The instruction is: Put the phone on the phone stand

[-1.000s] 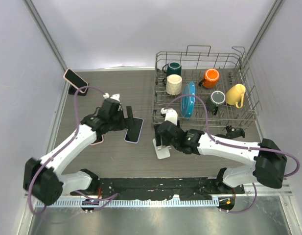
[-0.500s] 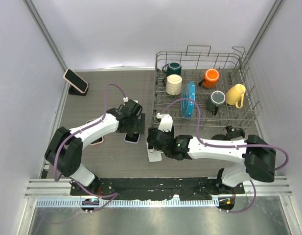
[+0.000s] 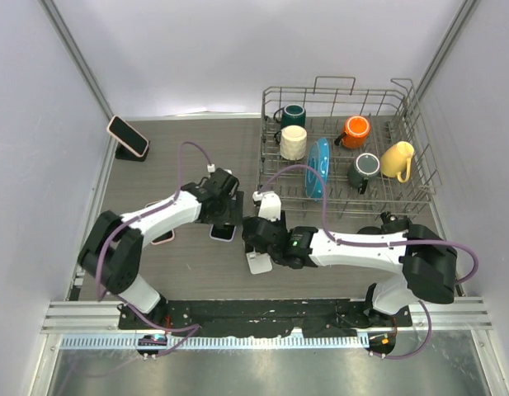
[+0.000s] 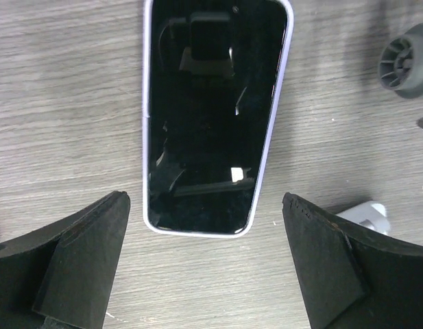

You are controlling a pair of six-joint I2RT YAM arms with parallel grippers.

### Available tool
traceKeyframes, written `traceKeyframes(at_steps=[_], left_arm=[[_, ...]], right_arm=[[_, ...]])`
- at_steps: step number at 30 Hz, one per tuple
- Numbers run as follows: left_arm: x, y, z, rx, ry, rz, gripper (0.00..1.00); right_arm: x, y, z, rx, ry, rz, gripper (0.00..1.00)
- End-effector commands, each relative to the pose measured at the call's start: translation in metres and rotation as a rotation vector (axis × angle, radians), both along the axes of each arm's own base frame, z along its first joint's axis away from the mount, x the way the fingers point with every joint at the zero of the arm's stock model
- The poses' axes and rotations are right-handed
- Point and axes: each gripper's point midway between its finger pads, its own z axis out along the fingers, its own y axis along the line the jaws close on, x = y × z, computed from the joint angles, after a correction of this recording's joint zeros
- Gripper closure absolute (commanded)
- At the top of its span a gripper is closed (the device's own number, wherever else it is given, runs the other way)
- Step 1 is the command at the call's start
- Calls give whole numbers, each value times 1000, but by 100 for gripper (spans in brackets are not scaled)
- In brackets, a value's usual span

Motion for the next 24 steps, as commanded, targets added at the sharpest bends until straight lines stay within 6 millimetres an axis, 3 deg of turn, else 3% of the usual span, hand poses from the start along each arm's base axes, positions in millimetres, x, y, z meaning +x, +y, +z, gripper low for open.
traceKeyframes(at_steps=[1, 2, 5, 6, 7, 8, 10, 12, 14, 16, 18, 20, 24], left_arm=[[9, 8, 55, -140, -148, 71, 2], [2, 14, 70, -189, -182, 78, 1], [-16, 16, 100, -348, -219, 62, 0], [-17, 19, 106, -394, -224, 70, 0], [-28, 8, 116, -480, -211, 15, 0], [-37, 6, 116, -519, -198, -4, 0], [-57, -14, 137, -665, -181, -110, 0], [-74, -27, 143, -751, -135, -189, 3], [-96, -41, 141, -806, -68, -279, 8], [-111, -49, 136, -797, -58, -353, 11], [-122, -52, 122, -724, -40, -396, 20], [-120, -49, 107, -674, -18, -387, 29], [-109, -51, 88, -629, -37, -409, 35]], right_arm=[[1, 19, 28, 77, -70, 96, 60], [-1, 19, 28, 56, -73, 127, 42], [-5, 20, 32, 40, -68, 183, 16], [-9, 21, 35, 47, -64, 206, 16], [-11, 22, 40, 62, -67, 221, 16], [-14, 27, 57, 114, -85, 263, 15], [-19, 32, 75, 158, -105, 318, 14], [-19, 29, 102, 169, -141, 339, 14], [-19, 19, 121, 180, -179, 337, 14], [-20, -2, 146, 212, -241, 329, 14], [-21, -28, 166, 246, -295, 305, 14], [-17, -51, 171, 224, -328, 264, 14], [-22, -89, 188, 244, -389, 218, 13]])
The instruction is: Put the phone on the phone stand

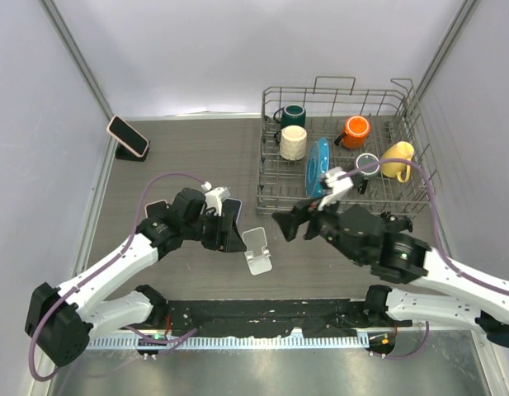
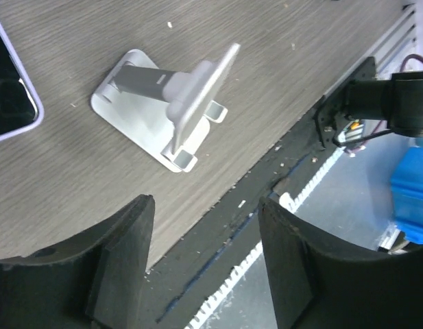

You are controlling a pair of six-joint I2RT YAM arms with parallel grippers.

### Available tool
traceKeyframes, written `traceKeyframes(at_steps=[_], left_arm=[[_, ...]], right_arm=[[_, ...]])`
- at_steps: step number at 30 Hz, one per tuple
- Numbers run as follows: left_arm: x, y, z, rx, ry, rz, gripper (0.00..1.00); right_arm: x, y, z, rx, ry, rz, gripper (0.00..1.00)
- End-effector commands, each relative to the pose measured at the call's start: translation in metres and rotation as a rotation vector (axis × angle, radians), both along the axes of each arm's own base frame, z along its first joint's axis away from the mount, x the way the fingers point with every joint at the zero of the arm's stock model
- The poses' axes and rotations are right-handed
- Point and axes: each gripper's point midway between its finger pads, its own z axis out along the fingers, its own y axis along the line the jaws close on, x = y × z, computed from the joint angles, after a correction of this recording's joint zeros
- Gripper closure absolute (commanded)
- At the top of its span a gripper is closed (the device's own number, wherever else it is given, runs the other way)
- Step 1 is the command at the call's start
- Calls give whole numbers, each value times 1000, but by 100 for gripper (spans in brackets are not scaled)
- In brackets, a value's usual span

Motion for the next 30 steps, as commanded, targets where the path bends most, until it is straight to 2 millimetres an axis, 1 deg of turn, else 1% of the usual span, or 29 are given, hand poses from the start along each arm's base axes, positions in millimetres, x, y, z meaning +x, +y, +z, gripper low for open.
traceKeyframes(at_steps=[1, 2, 3, 5, 7, 8, 9, 10, 11, 12, 13, 15, 19, 22, 24, 26, 27, 30], left_arm=[[11, -5, -13, 16, -71, -51, 38], [13, -6, -18, 21, -79, -59, 43], [18, -10, -16, 9, -122, -70, 45], [23, -13, -16, 4, -152, -89, 47], [29, -20, -14, -13, -194, -127, 50], [30, -23, -14, -17, -195, -143, 52], [30, -25, -21, -2, -171, -166, 53], [33, -29, -16, -1, -188, -194, 55], [29, -30, -19, 1, -160, -224, 59], [29, -31, -24, 13, -142, -236, 61], [31, -33, -22, 17, -154, -252, 64], [31, -31, -28, 39, -137, -261, 66], [34, -35, -25, 30, -138, -275, 72], [34, -41, -19, -2, -138, -290, 71], [34, -42, -19, 1, -129, -292, 68], [34, -41, -21, 12, -119, -293, 69], [35, -40, -23, 24, -118, -291, 70], [41, -37, -25, 51, -125, -267, 81]], right_arm=[[0, -41, 5, -26, -59, -69, 13], [0, -46, 6, -19, -63, -80, 13], [-1, -49, 5, -11, -65, -85, 13], [-2, -58, 12, 18, -77, -102, 13], [-2, -62, 15, 27, -84, -113, 13], [-2, -64, 16, 32, -89, -115, 13], [-2, -65, 17, 28, -94, -122, 13], [-2, -66, 17, 27, -96, -122, 13], [-2, -66, 18, 27, -99, -120, 13], [-3, -66, 20, 28, -102, -115, 13], [-3, -67, 21, 31, -103, -115, 13], [-4, -68, 23, 43, -106, -111, 13], [-6, -71, 24, 54, -106, -112, 13], [-7, -72, 23, 54, -104, -109, 13], [-7, -72, 22, 54, -102, -106, 13], [-8, -72, 23, 58, -102, -104, 13], [-8, -72, 23, 63, -100, -101, 13], [-9, -72, 24, 66, -101, -100, 13]])
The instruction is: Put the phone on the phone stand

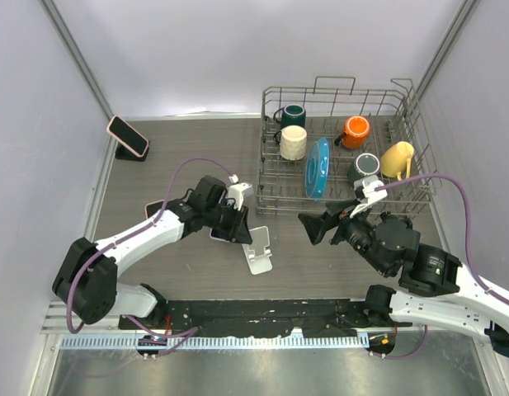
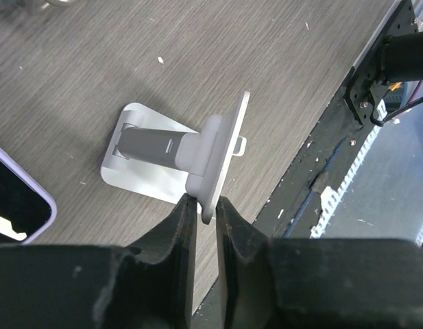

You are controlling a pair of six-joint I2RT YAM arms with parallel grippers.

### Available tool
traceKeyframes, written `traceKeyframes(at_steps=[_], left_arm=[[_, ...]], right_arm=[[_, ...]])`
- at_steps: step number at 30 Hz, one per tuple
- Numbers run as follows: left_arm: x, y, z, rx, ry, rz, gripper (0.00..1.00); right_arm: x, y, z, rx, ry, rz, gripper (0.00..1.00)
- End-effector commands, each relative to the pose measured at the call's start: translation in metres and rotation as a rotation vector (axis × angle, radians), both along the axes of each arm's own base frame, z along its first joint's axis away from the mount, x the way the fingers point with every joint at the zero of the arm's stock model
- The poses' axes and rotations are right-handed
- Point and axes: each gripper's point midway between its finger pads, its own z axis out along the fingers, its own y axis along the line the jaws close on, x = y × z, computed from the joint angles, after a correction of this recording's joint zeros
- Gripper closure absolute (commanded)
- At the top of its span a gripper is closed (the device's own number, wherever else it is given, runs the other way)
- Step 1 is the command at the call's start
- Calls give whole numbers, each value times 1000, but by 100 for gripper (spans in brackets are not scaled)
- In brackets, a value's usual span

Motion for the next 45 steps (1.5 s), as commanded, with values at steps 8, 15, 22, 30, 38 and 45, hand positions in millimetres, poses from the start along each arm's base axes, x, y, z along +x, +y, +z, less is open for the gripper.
traceKeyframes(at_steps=[8, 15, 22, 30, 38, 45], left_arm=[[20, -3, 9, 15, -57, 50, 100], [13, -2, 62, -150, -99, 85, 100], [43, 59, 106, -127, -151, 338, 100], [121, 231, 139, 7, -355, 938, 100], [189, 365, 120, 113, -418, 1302, 100], [214, 439, 99, 228, -476, 1351, 100]], right_arm=[[-1, -5, 8, 24, -17, -7, 13], [0, -6, 9, 24, -15, -12, 13], [2, 2, 11, 16, -22, 0, 13], [0, 1, 17, 25, -34, 10, 13], [-3, 3, 18, 40, -31, 31, 13], [-6, 4, 13, 33, -28, 51, 13]])
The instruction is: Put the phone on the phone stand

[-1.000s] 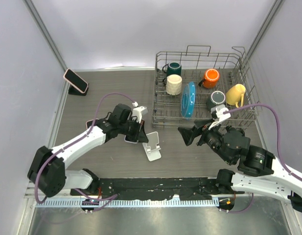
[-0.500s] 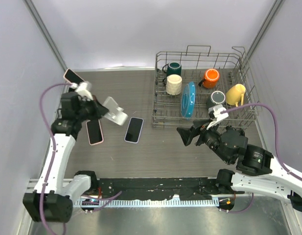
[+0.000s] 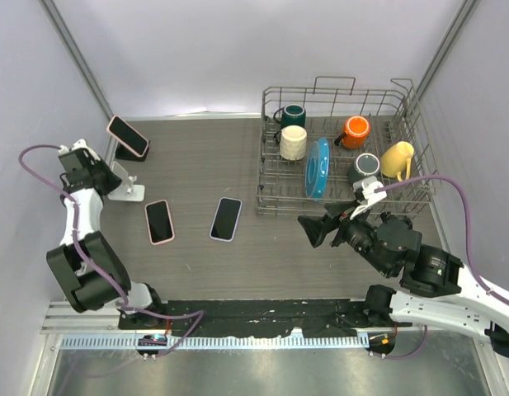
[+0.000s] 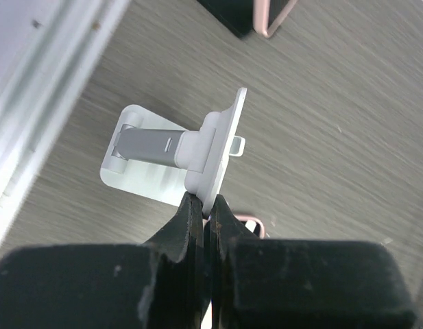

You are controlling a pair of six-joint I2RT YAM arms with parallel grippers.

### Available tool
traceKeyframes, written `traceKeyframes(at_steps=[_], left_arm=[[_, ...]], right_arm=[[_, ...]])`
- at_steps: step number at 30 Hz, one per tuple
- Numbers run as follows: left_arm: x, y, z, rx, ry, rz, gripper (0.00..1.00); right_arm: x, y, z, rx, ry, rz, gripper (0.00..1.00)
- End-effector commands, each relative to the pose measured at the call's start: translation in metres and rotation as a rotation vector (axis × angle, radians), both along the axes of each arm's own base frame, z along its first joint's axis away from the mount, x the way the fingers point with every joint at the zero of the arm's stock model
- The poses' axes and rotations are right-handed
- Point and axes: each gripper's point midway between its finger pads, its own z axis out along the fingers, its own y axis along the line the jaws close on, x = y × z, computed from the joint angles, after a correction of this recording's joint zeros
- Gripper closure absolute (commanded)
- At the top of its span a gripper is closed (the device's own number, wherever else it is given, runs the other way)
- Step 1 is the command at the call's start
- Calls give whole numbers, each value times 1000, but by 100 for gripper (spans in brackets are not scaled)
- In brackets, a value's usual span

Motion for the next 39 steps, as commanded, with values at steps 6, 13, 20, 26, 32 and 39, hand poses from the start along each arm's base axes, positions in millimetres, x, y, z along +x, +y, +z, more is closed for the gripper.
traceKeyframes(at_steps=[6, 13, 20, 26, 32, 39], left_arm=[[74, 65, 20, -9, -226, -108, 100], [85, 49, -4, -112, -232, -205, 100], [84, 43, -8, -155, -209, -214, 100], [81, 47, -13, -160, -158, -190, 100], [76, 48, -25, -174, -100, -171, 100], [67, 62, -41, -194, -6, -53, 32]], right_arm=[[-8, 7, 14, 48, -25, 67, 13], [-10, -1, 12, 32, -47, 68, 13], [-10, -4, 10, 9, -64, 71, 12], [-12, -7, 12, 19, -72, 74, 12], [-13, -9, 13, 32, -71, 73, 12], [-15, -13, 16, 50, -66, 67, 12]])
